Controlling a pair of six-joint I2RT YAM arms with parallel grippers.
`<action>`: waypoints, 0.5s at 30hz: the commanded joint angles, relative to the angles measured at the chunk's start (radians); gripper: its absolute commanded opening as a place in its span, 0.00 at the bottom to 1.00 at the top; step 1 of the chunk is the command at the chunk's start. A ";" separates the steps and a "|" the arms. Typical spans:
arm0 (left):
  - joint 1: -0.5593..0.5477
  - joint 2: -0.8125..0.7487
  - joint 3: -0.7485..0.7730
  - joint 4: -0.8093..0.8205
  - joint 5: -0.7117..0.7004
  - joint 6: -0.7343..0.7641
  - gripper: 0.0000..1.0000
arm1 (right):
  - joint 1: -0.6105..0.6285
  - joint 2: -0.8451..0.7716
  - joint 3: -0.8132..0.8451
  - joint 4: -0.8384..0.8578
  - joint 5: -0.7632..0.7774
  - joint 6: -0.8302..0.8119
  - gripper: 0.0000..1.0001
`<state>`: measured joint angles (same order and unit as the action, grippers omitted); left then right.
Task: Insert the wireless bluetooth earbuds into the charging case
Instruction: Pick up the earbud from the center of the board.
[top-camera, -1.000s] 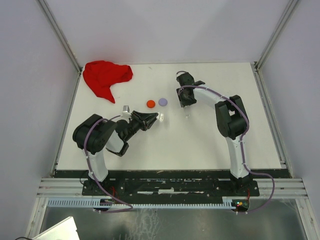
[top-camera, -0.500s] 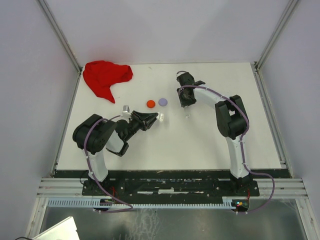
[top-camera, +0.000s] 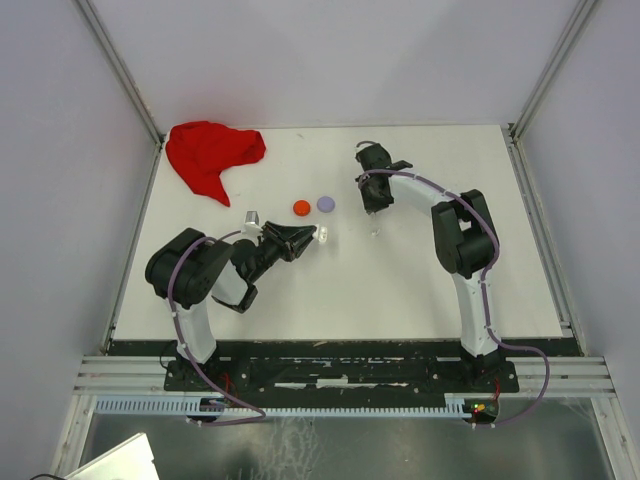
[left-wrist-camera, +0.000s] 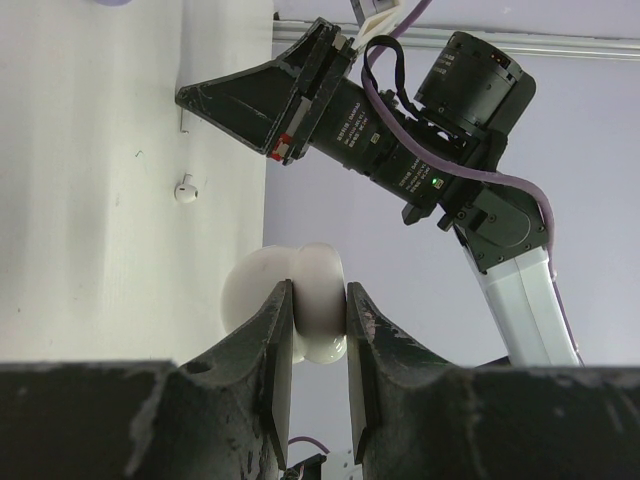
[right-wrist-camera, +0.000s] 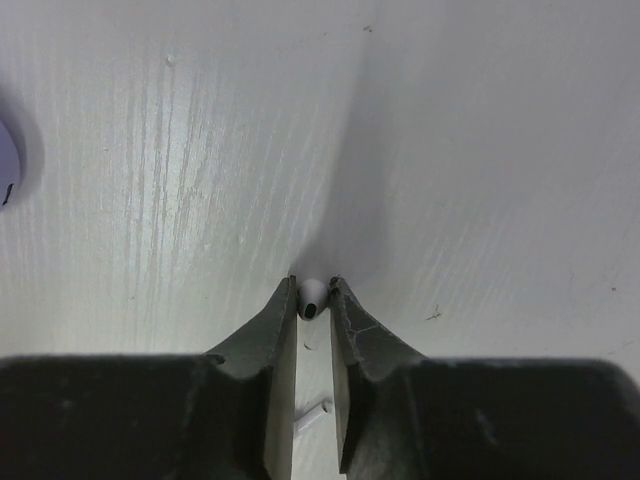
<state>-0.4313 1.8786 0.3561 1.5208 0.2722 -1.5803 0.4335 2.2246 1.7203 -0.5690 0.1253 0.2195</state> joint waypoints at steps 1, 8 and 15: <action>0.006 0.005 0.005 0.209 0.021 -0.016 0.03 | -0.013 0.031 0.013 -0.037 0.008 0.003 0.15; 0.006 0.015 0.012 0.209 0.024 -0.026 0.03 | -0.011 -0.113 -0.105 0.106 0.019 -0.019 0.01; 0.005 0.030 0.045 0.207 0.045 -0.066 0.03 | 0.012 -0.432 -0.407 0.446 -0.064 -0.064 0.01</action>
<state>-0.4313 1.8977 0.3630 1.5211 0.2821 -1.5929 0.4294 2.0136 1.4342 -0.3820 0.1154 0.1921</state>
